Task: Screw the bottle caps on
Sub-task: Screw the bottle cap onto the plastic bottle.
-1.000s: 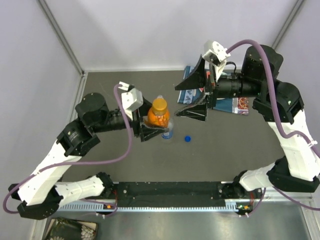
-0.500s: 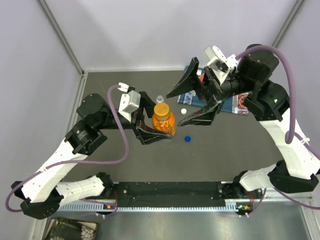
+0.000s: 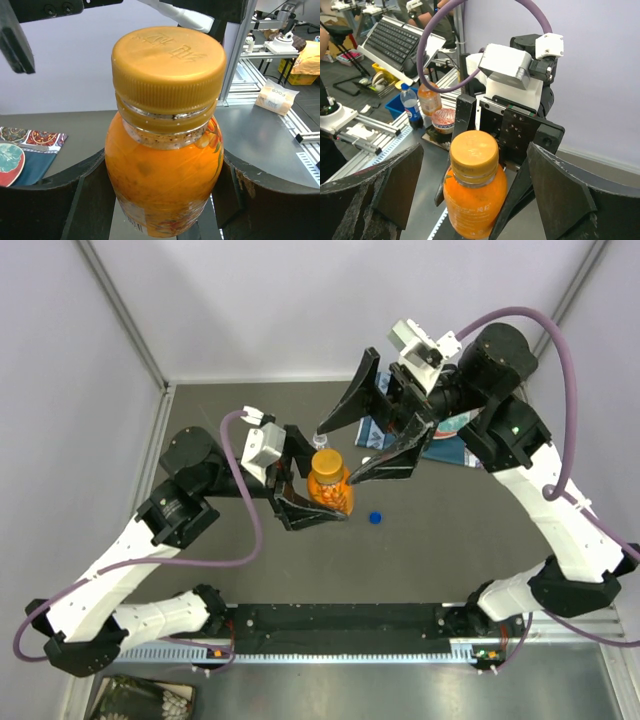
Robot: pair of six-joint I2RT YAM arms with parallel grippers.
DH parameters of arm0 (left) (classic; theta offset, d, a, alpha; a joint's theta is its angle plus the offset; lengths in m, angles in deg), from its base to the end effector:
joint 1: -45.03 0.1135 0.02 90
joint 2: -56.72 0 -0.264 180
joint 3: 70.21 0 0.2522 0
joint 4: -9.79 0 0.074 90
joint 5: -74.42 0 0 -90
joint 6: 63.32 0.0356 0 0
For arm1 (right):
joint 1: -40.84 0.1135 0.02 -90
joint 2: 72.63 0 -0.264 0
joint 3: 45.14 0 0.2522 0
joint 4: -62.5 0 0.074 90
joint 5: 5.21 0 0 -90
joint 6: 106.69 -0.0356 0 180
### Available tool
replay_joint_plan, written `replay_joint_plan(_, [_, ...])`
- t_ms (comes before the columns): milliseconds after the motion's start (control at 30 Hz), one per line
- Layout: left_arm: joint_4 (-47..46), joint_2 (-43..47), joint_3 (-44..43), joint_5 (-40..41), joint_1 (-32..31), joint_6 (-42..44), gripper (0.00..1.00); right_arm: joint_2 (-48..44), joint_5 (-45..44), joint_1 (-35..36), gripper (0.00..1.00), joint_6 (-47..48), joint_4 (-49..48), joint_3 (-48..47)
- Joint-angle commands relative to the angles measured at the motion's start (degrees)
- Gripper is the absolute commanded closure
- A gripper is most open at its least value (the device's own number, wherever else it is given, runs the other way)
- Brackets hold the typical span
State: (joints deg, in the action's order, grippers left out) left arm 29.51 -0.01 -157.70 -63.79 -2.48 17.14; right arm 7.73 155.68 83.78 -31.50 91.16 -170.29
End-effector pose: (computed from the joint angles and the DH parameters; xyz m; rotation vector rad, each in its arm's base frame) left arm 0.1073 -0.1564 0.4819 1.1801 1.0816 -1.3684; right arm 0.1506 0.1861 0.5752 -1.4372 0.9155 1.5660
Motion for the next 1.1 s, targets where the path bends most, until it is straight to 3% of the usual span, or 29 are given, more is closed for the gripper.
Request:
replay_joint_plan(0, [-3.9, -0.4, 0.4, -1.1, 0.2, -0.7, 1.00, 1.1, 4.0, -0.3, 0.15, -8.5, -12.7, 1.4])
replay_joint_plan(567, [-4.5, -0.8, 0.0, 0.3, 0.2, -0.6, 1.00, 0.6, 3.8, -0.1, 0.41, -10.3, -14.5, 5.1])
replay_joint_plan(800, [-4.8, -0.8, 0.3, 0.7, 0.1, -0.6, 1.00, 0.1, 3.0, 0.0, 0.58, -10.3, -14.5, 5.3])
replay_joint_plan(1067, [-4.7, -0.5, 0.0, 3.4, 0.2, 0.4, 1.00, -0.7, 2.8, -0.1, 0.66, -10.3, -14.4, 8.1])
